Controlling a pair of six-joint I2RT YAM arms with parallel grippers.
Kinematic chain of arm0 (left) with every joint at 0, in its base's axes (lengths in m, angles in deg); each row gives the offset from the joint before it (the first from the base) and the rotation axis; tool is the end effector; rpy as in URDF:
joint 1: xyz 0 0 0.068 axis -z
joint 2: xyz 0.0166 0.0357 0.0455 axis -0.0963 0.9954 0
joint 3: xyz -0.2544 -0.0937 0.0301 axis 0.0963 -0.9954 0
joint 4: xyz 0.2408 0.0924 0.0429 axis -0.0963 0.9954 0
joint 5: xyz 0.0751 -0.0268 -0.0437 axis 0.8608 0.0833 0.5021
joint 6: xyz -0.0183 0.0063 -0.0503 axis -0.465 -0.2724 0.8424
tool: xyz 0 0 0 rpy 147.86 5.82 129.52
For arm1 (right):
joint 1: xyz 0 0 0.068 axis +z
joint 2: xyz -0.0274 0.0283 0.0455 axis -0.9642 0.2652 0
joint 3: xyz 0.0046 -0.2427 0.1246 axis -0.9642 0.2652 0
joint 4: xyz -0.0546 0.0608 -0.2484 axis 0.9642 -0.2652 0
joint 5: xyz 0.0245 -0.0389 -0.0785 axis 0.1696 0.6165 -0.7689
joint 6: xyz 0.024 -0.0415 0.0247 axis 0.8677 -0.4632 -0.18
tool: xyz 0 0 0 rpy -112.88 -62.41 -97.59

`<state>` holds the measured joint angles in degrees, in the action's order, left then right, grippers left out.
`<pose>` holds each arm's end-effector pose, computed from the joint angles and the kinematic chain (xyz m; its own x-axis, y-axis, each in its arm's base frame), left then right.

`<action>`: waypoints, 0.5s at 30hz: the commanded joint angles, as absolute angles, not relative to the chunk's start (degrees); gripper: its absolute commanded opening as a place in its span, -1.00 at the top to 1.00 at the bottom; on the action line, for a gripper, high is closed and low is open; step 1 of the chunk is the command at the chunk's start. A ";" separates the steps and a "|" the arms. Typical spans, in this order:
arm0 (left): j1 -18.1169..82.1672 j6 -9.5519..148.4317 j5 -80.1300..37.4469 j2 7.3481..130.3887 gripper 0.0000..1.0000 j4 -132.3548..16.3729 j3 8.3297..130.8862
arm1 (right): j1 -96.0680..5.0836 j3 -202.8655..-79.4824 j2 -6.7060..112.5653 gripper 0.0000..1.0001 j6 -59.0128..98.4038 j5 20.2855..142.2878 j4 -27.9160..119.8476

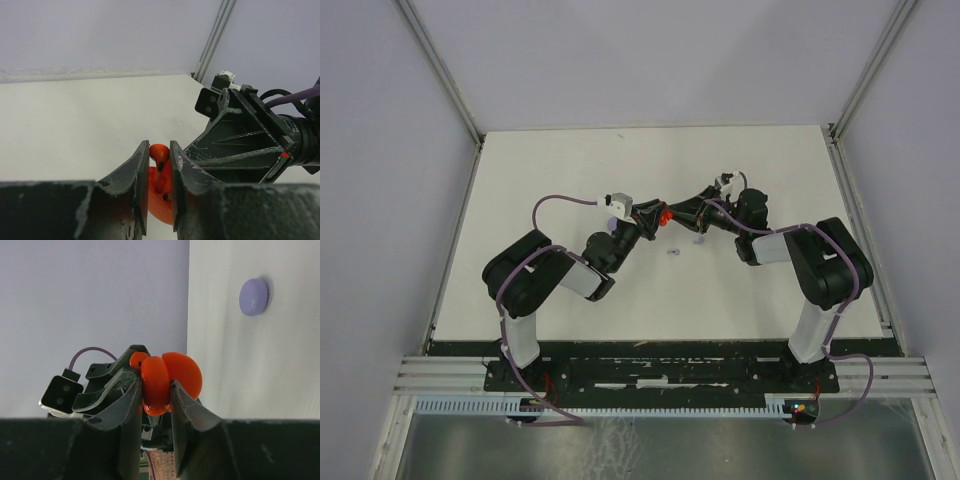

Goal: Insert the wireless bluetooth earbuds into the charging case
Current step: Place the earbud in the charging case.

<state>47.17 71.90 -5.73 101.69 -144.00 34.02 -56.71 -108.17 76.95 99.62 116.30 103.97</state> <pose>0.2583 -0.2235 0.1815 0.0680 -0.3823 -0.9215 0.6018 0.7524 -0.2678 0.3305 0.1322 0.1700 -0.8718 0.4899 0.0031 0.0345 0.0550 0.9979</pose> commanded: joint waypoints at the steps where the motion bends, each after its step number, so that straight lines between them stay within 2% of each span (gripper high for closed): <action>1: 47.36 67.97 -4.13 101.42 0.94 -155.03 33.54 | -56.52 -108.52 75.49 0.97 100.02 117.94 109.40; 15: 47.36 67.36 -3.31 99.68 0.94 -155.00 31.81 | -56.52 -108.60 75.91 0.97 100.02 117.94 109.32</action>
